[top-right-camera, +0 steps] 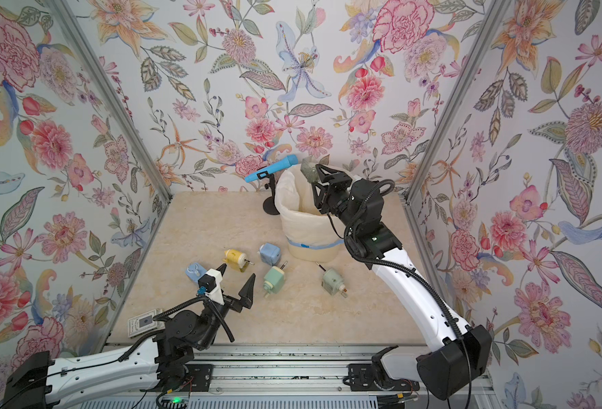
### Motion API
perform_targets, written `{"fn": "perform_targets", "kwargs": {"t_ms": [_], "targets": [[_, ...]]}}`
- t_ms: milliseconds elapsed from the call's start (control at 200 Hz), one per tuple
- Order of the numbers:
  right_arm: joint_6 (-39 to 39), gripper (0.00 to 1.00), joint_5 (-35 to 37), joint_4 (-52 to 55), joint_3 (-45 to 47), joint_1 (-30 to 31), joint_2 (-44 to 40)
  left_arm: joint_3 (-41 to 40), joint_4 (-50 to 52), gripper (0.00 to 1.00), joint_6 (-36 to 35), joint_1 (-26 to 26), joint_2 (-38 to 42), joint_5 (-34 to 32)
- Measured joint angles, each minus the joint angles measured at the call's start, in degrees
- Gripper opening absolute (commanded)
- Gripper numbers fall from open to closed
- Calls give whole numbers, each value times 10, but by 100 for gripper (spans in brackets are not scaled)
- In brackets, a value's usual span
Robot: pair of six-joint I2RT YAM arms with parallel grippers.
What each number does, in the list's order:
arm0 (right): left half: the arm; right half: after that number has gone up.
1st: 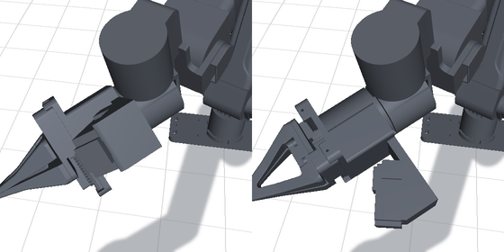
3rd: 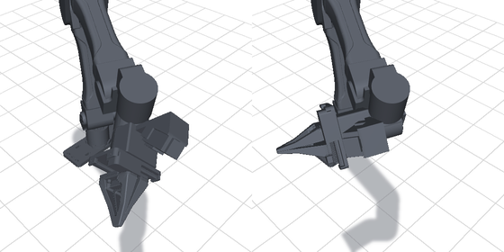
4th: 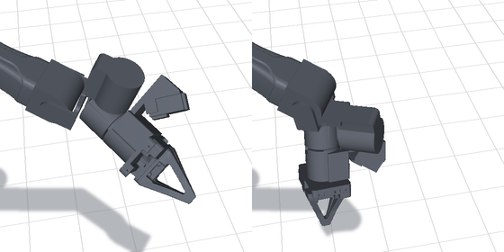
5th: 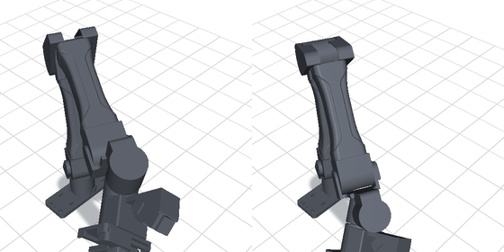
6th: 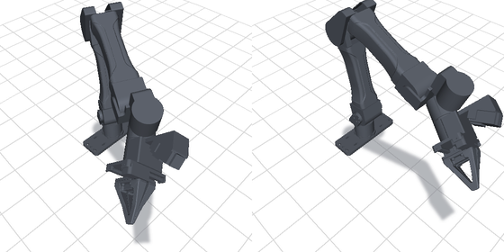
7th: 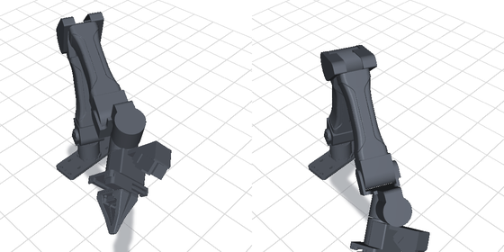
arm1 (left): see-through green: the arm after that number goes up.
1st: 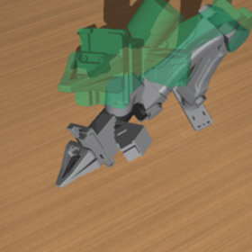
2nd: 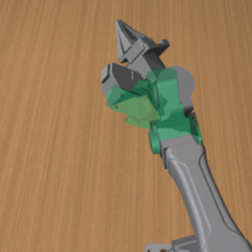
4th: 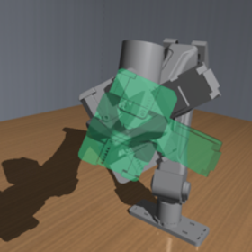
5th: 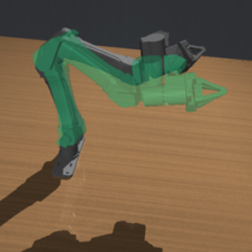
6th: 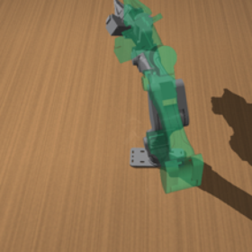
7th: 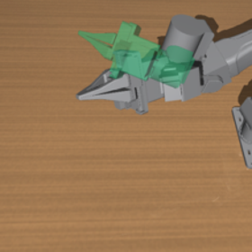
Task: Take out the pencil sharpener tray and clean the shavings
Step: Pour the shavings into the trash bin.
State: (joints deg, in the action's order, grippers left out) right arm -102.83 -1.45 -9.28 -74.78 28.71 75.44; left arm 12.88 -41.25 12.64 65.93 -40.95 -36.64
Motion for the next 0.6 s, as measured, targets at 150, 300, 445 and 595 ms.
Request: {"fn": "perform_targets", "kwargs": {"t_ms": [150,300,445,595], "targets": [[-47,39,61,-68,33,20,17,5,52,100,16,2,44,-1],[-91,39,110,-146,36,28,42,23,96,100,25,11,54,-2],[-132,40,169,-208,36,40,71,46,121,100,31,13,39,-3],[-148,42,229,-280,36,52,104,77,137,100,31,16,11,-11]]}}
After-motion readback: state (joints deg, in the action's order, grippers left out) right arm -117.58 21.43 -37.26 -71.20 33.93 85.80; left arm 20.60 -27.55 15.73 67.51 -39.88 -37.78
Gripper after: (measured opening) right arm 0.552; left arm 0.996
